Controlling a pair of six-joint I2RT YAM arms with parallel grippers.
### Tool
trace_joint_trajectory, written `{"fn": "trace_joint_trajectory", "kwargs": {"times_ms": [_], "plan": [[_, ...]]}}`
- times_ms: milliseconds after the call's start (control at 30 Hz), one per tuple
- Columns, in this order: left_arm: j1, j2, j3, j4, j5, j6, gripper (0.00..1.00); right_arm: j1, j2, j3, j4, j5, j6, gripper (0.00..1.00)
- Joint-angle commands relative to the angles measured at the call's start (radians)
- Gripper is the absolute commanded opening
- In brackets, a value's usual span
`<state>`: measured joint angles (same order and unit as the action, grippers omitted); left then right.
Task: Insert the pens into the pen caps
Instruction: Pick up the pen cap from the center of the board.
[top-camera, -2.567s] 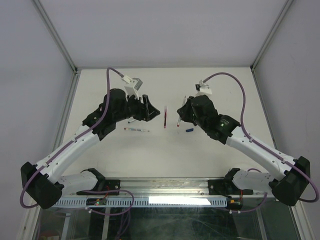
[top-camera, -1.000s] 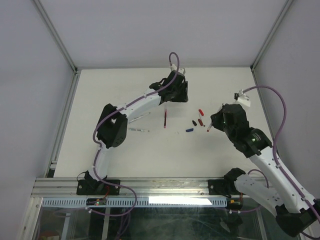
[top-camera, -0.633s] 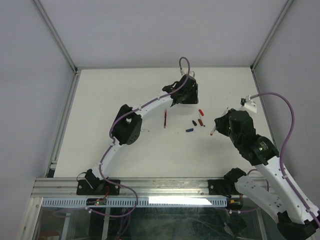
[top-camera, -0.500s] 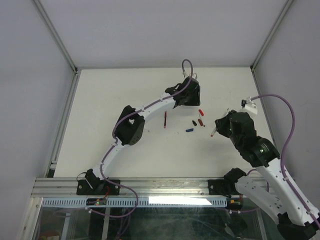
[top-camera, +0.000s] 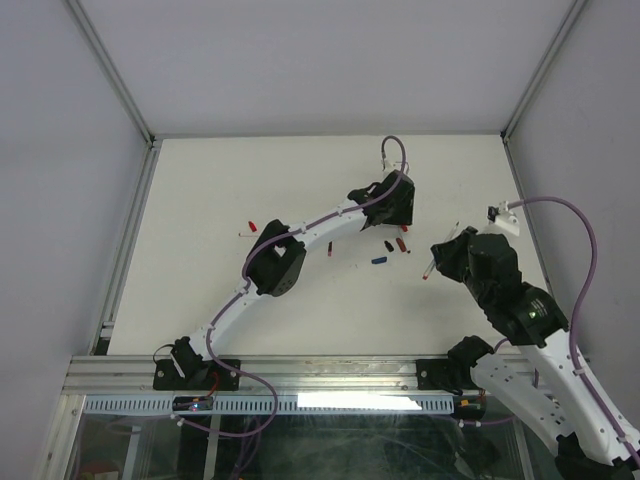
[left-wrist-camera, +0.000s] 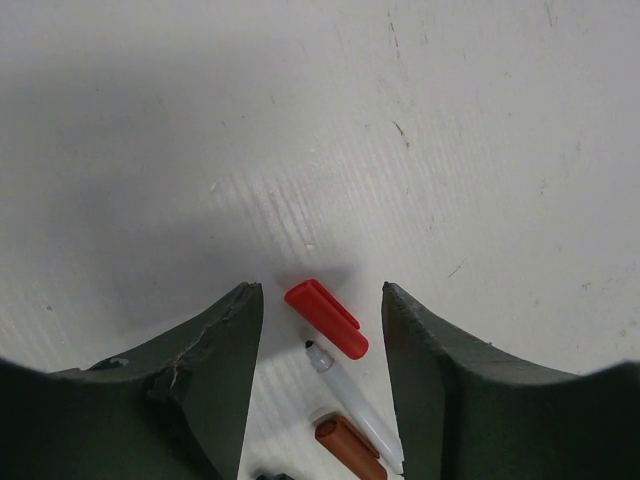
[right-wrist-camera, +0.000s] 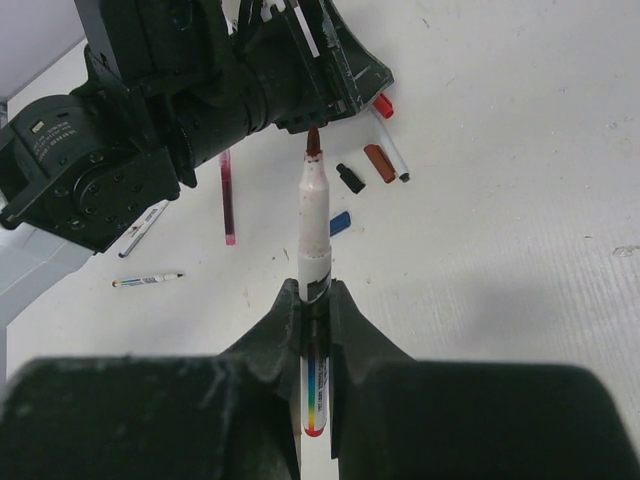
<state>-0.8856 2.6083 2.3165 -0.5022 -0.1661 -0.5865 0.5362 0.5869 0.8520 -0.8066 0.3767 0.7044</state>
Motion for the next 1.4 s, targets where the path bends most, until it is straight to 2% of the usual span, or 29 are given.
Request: {"fn": "trace_joint_trajectory", "kwargs": {"times_ms": [0, 567, 1033, 1367], "plan": [[-0.012, 0.015, 0.062, 0.030, -0.028, 0.007, 0.52, -0.002, -0.023, -0.009, 0.017, -0.009, -0.012, 0.00], [-0.079, 0.035, 0.027, -0.055, -0.077, 0.139, 0.46, -0.002, -0.042, -0.033, 0.027, -0.006, -0.011, 0.00], [-0.080, 0.037, -0.018, -0.079, -0.129, 0.147, 0.27, -0.002, -0.042, -0.038, 0.026, -0.009, -0.010, 0.00], [-0.030, 0.011, -0.063, -0.091, -0.123, 0.148, 0.18, -0.002, -0.046, -0.036, 0.020, -0.005, -0.013, 0.00]]}}
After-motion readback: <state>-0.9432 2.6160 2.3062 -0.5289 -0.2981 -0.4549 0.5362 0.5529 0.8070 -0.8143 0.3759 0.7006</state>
